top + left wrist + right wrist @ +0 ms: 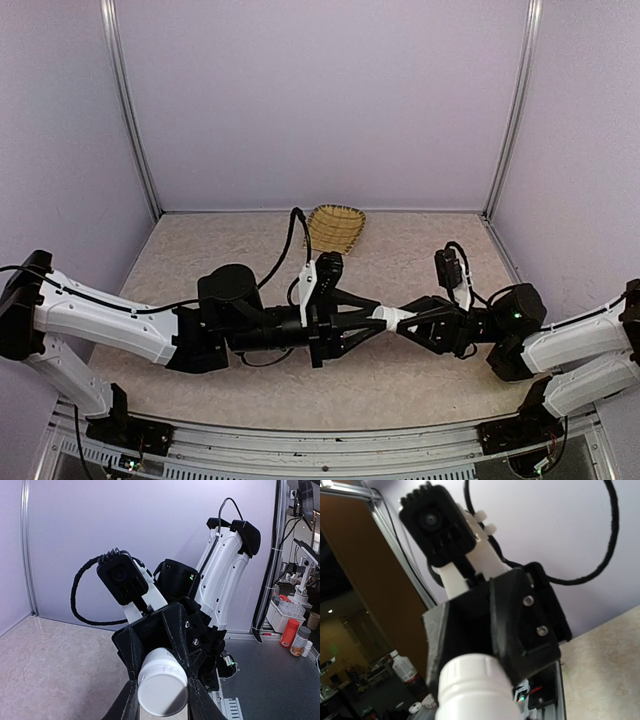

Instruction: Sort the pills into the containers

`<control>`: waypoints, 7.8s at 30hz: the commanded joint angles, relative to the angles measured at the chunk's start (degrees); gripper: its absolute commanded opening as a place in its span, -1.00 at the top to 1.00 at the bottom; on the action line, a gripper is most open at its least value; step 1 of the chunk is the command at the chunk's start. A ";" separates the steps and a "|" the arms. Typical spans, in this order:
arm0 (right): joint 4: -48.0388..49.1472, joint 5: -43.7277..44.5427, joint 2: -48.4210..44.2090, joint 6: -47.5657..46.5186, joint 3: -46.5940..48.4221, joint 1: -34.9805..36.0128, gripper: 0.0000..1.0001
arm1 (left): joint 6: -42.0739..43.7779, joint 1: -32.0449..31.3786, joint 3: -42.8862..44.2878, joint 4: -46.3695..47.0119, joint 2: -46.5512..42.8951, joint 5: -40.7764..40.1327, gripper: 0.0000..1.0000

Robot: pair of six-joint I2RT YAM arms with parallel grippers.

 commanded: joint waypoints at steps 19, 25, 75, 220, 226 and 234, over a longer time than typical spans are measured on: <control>1.48 2.00 -2.01 -0.22 0.77 0.68 0.56 | -0.60 0.47 -0.95 1.99 -0.10 0.93 -0.42; -0.74 1.91 -2.99 -1.49 0.77 0.73 0.56 | -0.43 0.61 -1.60 1.79 -1.94 -0.14 -0.98; -23.65 23.20 -11.47 -15.25 4.77 6.06 0.57 | -13.96 1.30 0.20 9.93 2.16 1.84 -0.97; -48.71 28.30 -23.29 -35.64 6.71 10.02 0.64 | -25.91 8.68 -0.80 -0.97 -2.71 9.87 -0.98; -52.75 28.98 -24.66 -37.24 7.85 10.03 0.64 | -26.62 8.77 0.67 -0.89 -1.21 12.53 -0.91; -55.51 29.00 -24.55 -39.28 9.35 10.00 0.64 | -28.35 9.49 0.86 -0.82 -0.21 13.61 -0.88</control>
